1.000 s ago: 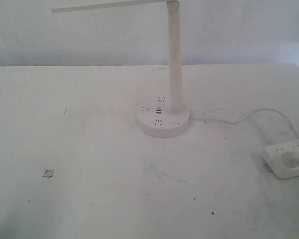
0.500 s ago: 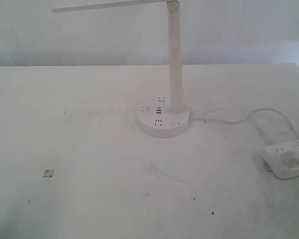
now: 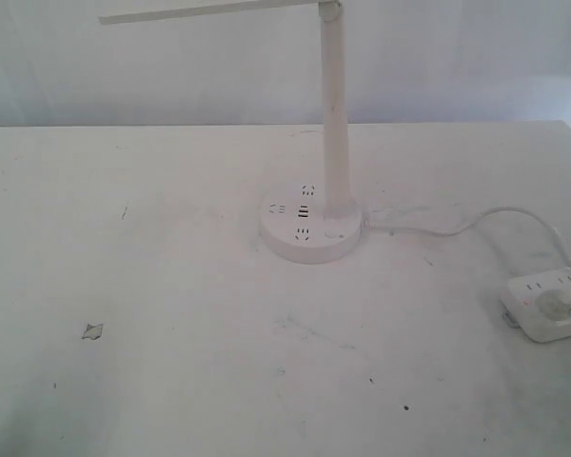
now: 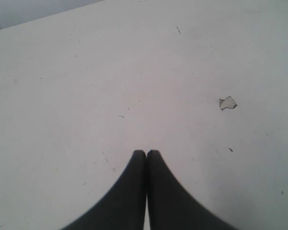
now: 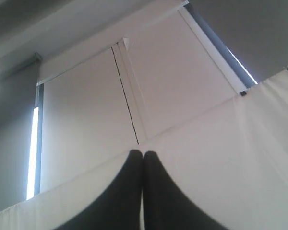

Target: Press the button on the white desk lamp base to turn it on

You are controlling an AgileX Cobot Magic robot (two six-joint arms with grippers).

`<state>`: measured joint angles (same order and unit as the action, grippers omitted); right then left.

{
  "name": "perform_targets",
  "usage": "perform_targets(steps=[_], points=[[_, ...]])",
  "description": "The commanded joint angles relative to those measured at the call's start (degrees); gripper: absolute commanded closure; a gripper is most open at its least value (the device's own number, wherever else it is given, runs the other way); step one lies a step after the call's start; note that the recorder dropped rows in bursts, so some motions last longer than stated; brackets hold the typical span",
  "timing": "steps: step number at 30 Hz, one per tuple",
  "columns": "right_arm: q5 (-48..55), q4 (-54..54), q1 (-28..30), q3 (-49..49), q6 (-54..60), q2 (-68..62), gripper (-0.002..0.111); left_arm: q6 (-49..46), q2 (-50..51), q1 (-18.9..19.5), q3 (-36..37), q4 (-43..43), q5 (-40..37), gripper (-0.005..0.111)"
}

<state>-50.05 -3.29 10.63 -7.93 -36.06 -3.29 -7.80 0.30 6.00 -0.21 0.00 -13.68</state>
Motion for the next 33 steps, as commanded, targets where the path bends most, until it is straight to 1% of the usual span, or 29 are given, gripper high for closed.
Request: perform_targets(steps=[1,4,7,14,15,17,19,22,24,27,30,33], points=[[0.56,-11.87,-0.31,-6.67,-4.47,-9.09,0.108,0.09,-0.30,0.19,0.21,-0.58,-0.42,0.107],[-2.12,-27.37,-0.31,-11.95,-9.18,-17.03,0.108,0.09,-0.30,0.19,0.21,-0.58,-0.42,0.107],[-6.29,-37.73,-0.31,-16.33,-9.19,-25.49,0.108,0.09,-0.30,0.19,0.21,-0.58,-0.42,0.107],[-19.42,-38.75,-0.31,-24.99,-9.24,-42.75,0.108,0.09,-0.30,0.19,0.21,-0.58,-0.42,0.107],[-19.91,-38.75,-0.31,-26.12,-11.12,-45.29,0.108,0.09,-0.30,0.19,0.21,-0.58,-0.42,0.107],[-19.91,-39.65,-0.31,-28.05,-18.29,-50.07,0.108,0.09,-0.30,0.19,0.21,-0.58,-0.42,0.107],[-19.91,-44.45,-0.45,-29.70,-23.74,-54.67,0.108,0.09,-0.30,0.19,0.21,-0.58,-0.42,0.107],[-19.91,-57.58,-1.24,-32.65,-24.96,-60.77,0.108,0.09,-0.30,0.19,0.21,-0.58,-0.42,0.107],[-19.91,-63.87,-3.40,-33.77,-24.74,-64.36,0.108,0.09,-0.30,0.19,0.21,-0.58,-0.42,0.107],[-15.76,-65.55,-8.76,-34.35,-22.77,-68.85,0.108,0.09,-0.30,0.19,0.21,-0.58,-0.42,0.107],[-3.56,-70.35,-16.34,-35.18,-19.04,-72.36,0.108,0.09,-0.30,0.19,0.21,-0.58,-0.42,0.107],[9.79,-79.09,-25.52,-36.10,-17.57,-75.35,0.108,0.09,-0.30,0.19,0.21,-0.58,-0.42,0.107]])
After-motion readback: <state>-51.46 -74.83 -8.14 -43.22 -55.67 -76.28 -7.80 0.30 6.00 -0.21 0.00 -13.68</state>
